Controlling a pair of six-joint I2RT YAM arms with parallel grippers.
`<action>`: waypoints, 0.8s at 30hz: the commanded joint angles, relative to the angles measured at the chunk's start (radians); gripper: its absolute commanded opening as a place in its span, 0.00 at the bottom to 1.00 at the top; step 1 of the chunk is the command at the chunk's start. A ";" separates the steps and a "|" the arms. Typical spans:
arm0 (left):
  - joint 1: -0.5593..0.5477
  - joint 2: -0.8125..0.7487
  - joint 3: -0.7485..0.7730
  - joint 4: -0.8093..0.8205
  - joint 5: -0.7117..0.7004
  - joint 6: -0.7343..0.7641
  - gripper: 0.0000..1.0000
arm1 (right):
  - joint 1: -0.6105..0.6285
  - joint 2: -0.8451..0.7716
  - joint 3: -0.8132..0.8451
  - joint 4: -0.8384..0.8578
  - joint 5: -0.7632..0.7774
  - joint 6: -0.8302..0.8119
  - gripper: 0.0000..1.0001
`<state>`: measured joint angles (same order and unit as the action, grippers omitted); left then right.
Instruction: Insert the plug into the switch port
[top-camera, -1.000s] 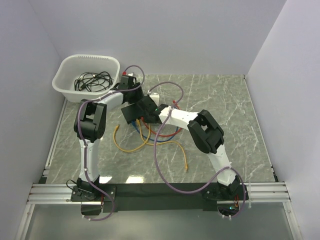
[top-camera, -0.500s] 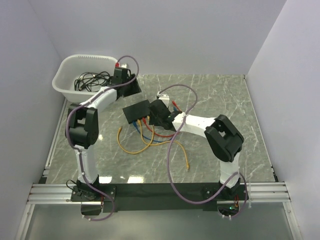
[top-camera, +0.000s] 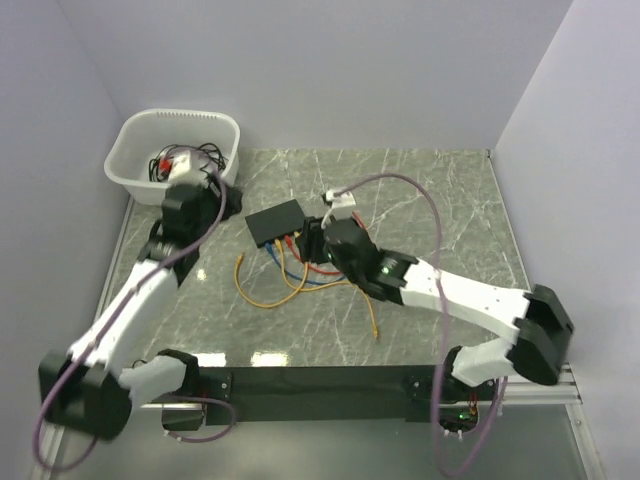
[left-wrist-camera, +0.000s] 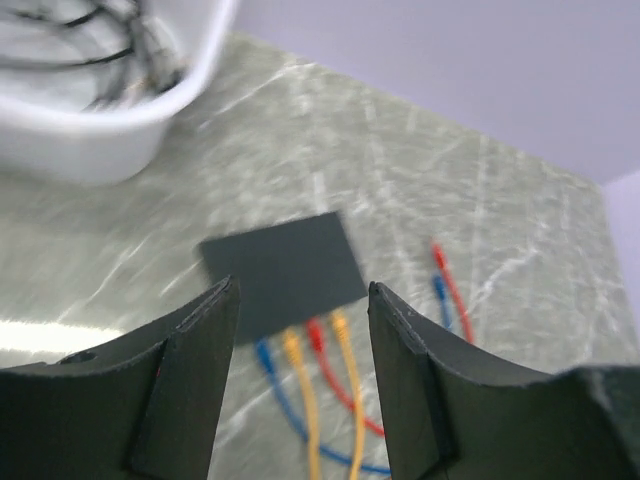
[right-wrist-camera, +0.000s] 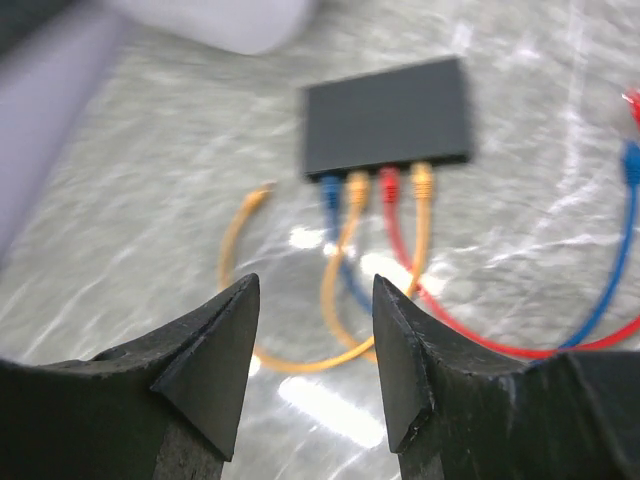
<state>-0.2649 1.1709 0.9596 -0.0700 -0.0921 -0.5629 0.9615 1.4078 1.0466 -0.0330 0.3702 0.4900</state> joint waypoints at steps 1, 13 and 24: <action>0.000 -0.183 -0.207 0.050 -0.165 -0.046 0.60 | 0.100 -0.168 -0.062 0.041 0.100 -0.063 0.56; -0.002 -0.484 -0.561 0.059 -0.560 -0.135 0.61 | 0.232 -0.518 -0.448 0.179 0.113 -0.047 0.61; 0.003 -0.289 -0.604 0.323 -0.588 0.001 0.64 | 0.241 -0.557 -0.565 0.240 0.053 -0.031 0.64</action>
<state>-0.2649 0.8906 0.3607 0.1055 -0.6758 -0.6296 1.1931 0.8673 0.4824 0.1352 0.4263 0.4519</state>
